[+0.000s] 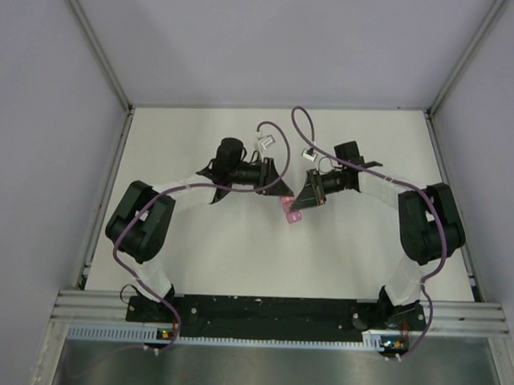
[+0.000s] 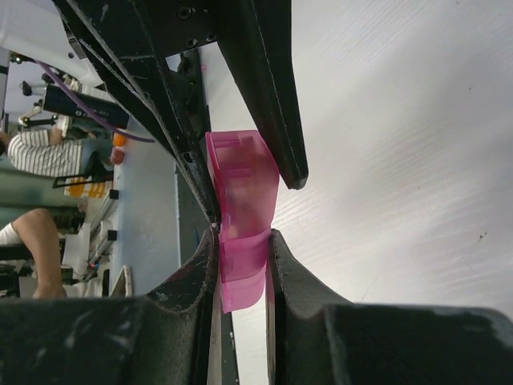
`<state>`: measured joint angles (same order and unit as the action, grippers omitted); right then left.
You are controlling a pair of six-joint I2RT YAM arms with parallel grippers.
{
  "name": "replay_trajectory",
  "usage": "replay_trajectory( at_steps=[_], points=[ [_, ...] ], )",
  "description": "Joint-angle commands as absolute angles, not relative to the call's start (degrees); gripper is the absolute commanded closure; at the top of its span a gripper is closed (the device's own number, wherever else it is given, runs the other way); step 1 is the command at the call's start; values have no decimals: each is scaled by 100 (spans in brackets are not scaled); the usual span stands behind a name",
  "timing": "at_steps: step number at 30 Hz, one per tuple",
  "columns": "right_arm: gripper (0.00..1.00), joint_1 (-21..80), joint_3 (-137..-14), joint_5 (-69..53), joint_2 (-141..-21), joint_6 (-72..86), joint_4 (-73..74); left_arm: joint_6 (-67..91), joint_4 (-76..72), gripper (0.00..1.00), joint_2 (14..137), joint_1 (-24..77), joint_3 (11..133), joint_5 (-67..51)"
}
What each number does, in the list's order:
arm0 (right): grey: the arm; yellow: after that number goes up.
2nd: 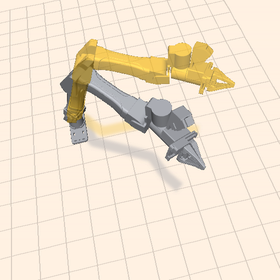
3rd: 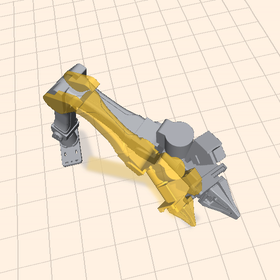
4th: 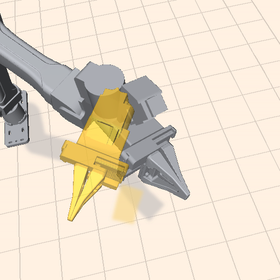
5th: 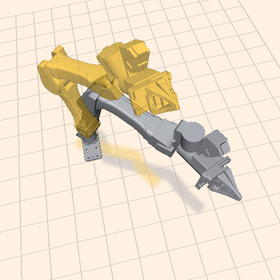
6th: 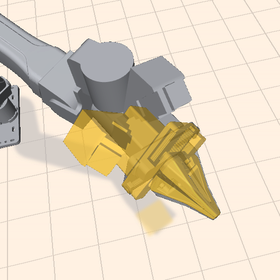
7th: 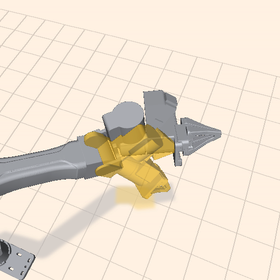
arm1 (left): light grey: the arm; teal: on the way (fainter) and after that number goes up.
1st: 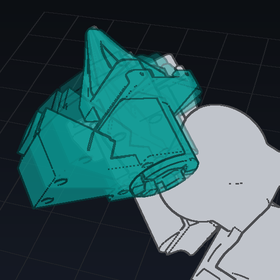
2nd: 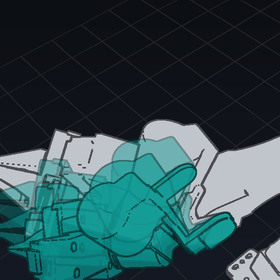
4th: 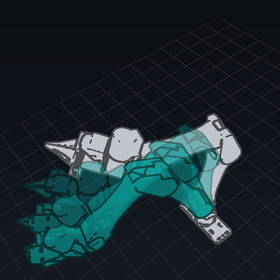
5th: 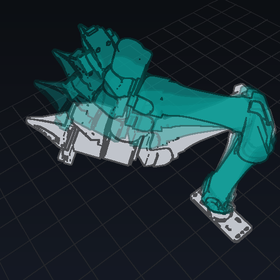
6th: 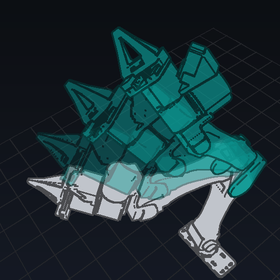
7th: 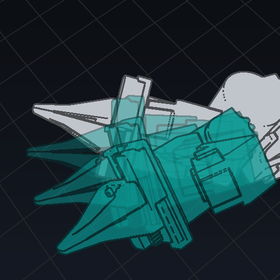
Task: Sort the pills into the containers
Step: Close the pill container at the center of the board.
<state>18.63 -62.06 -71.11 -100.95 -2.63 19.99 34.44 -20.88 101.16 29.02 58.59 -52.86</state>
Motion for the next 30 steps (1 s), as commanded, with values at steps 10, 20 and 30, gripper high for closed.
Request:
replay_trajectory(
  at_steps=[10, 20, 30],
  points=[
    [100, 1942, -6557, -7146, -10037, -395, 1942, 2989, -1793, 63, 10204, 3138, 6135, -5256],
    [100, 1942, -6618, -7154, -10046, -475, 2065, 2707, -1574, 58, 10213, 3199, 6135, -5238],
    [100, 1872, -6671, -7128, -10002, -492, 2083, 2716, -1556, 73, 10266, 3226, 6100, -5326]
  ],
)
